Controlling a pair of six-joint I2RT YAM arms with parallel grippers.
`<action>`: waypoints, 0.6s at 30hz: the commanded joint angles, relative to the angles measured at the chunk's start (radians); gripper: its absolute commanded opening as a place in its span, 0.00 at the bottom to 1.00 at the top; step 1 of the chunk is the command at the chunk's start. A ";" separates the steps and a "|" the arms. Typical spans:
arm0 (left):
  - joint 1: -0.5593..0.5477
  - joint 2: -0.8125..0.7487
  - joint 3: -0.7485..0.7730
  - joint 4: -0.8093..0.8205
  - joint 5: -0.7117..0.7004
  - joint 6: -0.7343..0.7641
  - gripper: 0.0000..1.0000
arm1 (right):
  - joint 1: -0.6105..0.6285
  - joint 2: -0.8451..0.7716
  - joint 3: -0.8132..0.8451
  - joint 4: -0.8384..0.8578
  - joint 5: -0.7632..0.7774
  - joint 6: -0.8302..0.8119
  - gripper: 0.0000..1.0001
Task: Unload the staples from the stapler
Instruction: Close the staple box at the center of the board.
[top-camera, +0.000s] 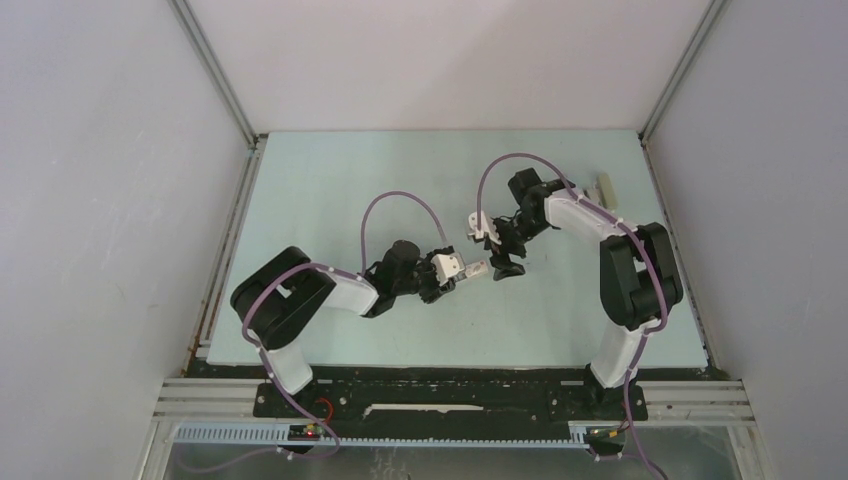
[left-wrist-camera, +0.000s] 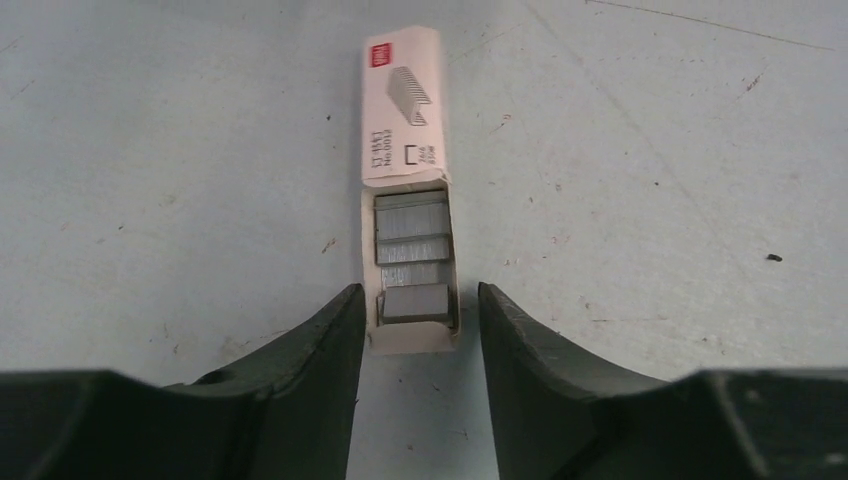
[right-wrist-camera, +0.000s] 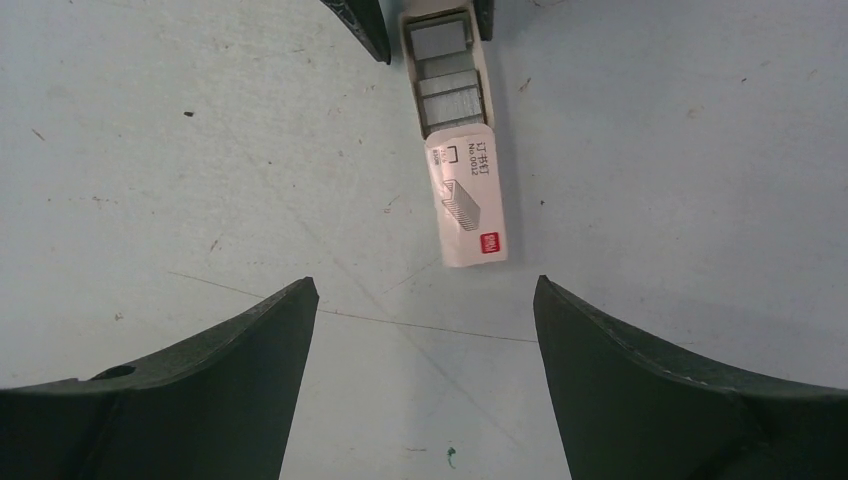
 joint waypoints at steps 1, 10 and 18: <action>-0.003 0.028 -0.014 0.054 0.032 -0.011 0.48 | 0.008 -0.001 -0.012 0.053 -0.005 -0.001 0.88; 0.002 0.040 -0.043 0.097 0.036 -0.033 0.39 | 0.023 -0.014 -0.074 0.188 -0.012 0.030 0.88; 0.003 0.042 -0.053 0.117 0.038 -0.043 0.37 | 0.037 -0.013 -0.113 0.300 0.005 -0.007 0.88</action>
